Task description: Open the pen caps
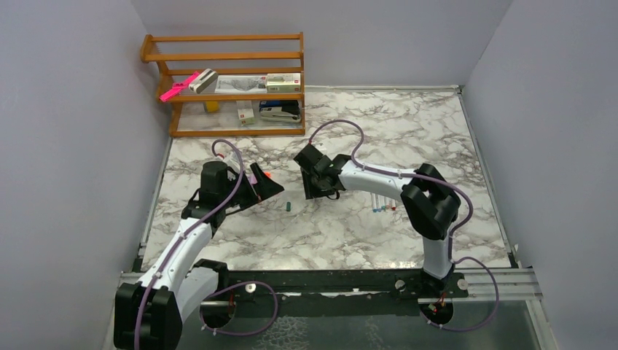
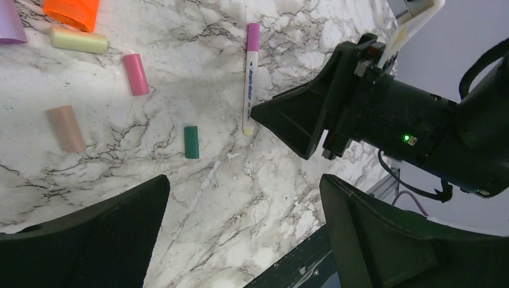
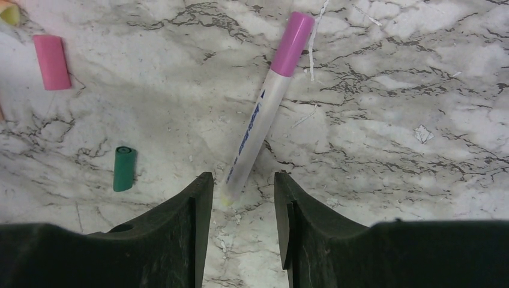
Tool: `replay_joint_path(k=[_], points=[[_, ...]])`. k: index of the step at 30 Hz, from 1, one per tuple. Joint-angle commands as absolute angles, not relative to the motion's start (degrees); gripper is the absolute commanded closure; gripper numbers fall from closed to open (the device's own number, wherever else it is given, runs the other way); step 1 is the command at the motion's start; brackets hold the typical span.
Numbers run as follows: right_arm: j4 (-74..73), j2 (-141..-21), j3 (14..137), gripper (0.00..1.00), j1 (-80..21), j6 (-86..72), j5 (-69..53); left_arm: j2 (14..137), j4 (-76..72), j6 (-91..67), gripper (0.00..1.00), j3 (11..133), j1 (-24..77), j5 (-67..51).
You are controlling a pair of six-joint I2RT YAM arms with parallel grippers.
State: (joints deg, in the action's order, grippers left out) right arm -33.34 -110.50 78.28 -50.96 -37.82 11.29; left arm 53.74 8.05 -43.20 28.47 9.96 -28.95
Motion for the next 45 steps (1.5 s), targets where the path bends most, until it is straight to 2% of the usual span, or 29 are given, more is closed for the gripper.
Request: replay_joint_path(k=[1, 9, 16, 25, 28, 37, 45], points=[[-38.0, -113.5, 82.4, 0.58, -51.6, -40.0, 16.3, 51.1, 6.8, -43.8, 0.01, 26.9, 9.8, -31.8], [-39.2, -117.9, 86.2, 0.59, -51.7, -40.0, 17.4, 49.4, 7.3, -44.1, 0.01, 26.3, 9.8, -32.1], [-39.0, -119.8, 86.3, 0.67, -51.7, -39.7, 17.4, 49.4, 7.7, -44.1, 0.01, 26.8, 9.8, -32.0], [-37.8, -118.3, 81.6, 0.90, -51.6, -37.7, 19.1, 50.6, 8.3, -43.1, 0.01, 27.5, 9.8, -30.9], [-35.8, -116.4, 78.4, 0.95, -51.6, -36.7, 18.8, 51.6, 6.5, -43.6, 0.01, 26.9, 9.8, -31.6], [-28.5, -107.8, 69.6, 0.99, -51.5, -32.3, 14.6, 52.5, 2.9, -45.7, 0.01, 26.5, 9.8, -32.3], [-25.8, -100.1, 64.8, 0.99, -51.5, -29.9, 11.5, 54.2, 1.2, -48.2, 0.01, 27.1, 9.8, -32.3]])
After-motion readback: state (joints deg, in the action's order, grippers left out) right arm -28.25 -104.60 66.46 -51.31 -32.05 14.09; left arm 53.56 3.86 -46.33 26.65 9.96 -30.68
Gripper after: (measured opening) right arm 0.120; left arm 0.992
